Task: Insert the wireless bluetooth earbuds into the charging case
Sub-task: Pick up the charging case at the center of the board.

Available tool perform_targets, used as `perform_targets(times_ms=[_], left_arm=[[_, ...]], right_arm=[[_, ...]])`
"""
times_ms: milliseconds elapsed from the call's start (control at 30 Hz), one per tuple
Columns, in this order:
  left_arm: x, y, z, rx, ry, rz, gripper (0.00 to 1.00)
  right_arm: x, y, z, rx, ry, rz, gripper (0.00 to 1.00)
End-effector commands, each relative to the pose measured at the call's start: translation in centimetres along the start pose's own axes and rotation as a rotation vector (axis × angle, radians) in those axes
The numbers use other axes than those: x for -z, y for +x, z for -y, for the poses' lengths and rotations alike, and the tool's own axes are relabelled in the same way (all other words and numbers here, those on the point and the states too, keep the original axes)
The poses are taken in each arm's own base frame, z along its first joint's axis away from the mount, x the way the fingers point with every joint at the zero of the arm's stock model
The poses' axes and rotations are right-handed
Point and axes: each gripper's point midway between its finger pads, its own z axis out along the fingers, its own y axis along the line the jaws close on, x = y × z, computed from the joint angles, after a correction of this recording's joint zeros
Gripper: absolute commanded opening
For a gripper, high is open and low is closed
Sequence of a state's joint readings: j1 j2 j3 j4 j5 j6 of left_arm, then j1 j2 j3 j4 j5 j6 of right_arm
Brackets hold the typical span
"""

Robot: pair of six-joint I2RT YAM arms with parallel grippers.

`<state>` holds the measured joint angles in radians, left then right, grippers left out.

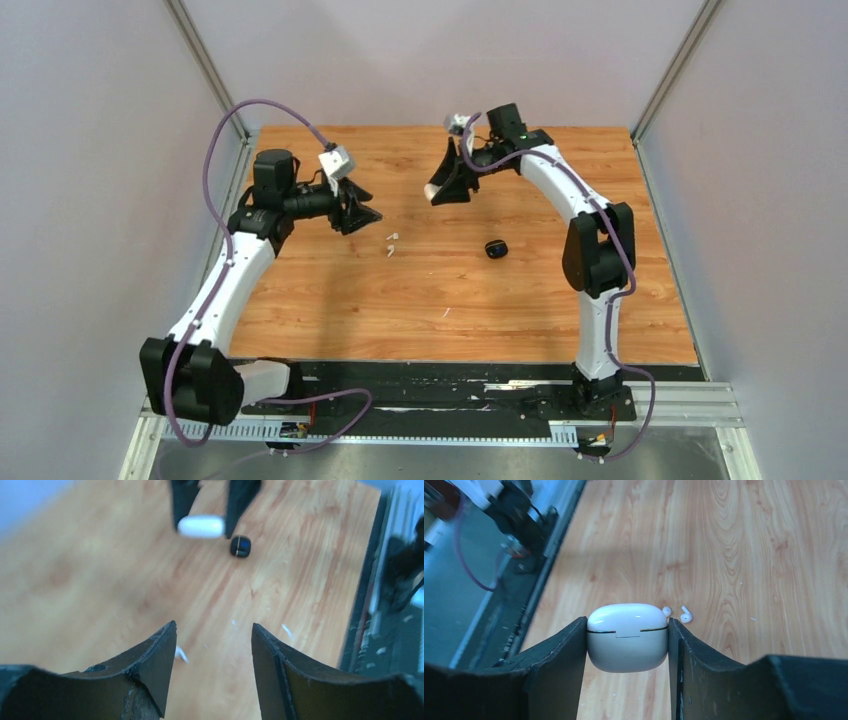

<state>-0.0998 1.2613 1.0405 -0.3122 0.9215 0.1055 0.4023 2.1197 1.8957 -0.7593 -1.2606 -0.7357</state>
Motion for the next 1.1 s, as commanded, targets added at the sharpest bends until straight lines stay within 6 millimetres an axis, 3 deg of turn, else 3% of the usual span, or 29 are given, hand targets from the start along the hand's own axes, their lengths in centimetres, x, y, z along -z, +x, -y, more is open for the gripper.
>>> perform_targets(times_ms=[0,133,300,433,600,1067], left_arm=[[-0.2,-8.0,6.8,-0.849,0.193,0.164,0.64],[-1.7,-9.6,8.0,-1.063,0.234,0.182,0.64],[-3.8,-8.4,8.3,-1.150,0.343,0.110,0.64],[-5.0,-7.7,8.6,-1.185,0.395,0.067,0.62],[-6.4,-6.6,7.5,-1.210,0.398,0.017,0.57],[-8.7,-7.8,6.0,-1.194,0.367,0.039,0.46]], right_arm=[[3.5,-8.8,-7.0,-0.087,-0.292,0.252,0.29],[4.1,-10.4,-8.4,-0.109,-0.375,0.283,0.29],[4.2,-11.2,-9.1,-0.067,-0.398,0.288,0.32],[4.3,-11.9,-9.7,-0.065,-0.442,0.293,0.32],[4.1,-12.3,-10.1,-0.053,-0.456,0.289,0.32],[3.6,-12.1,-10.2,-0.088,-0.479,0.265,0.32]])
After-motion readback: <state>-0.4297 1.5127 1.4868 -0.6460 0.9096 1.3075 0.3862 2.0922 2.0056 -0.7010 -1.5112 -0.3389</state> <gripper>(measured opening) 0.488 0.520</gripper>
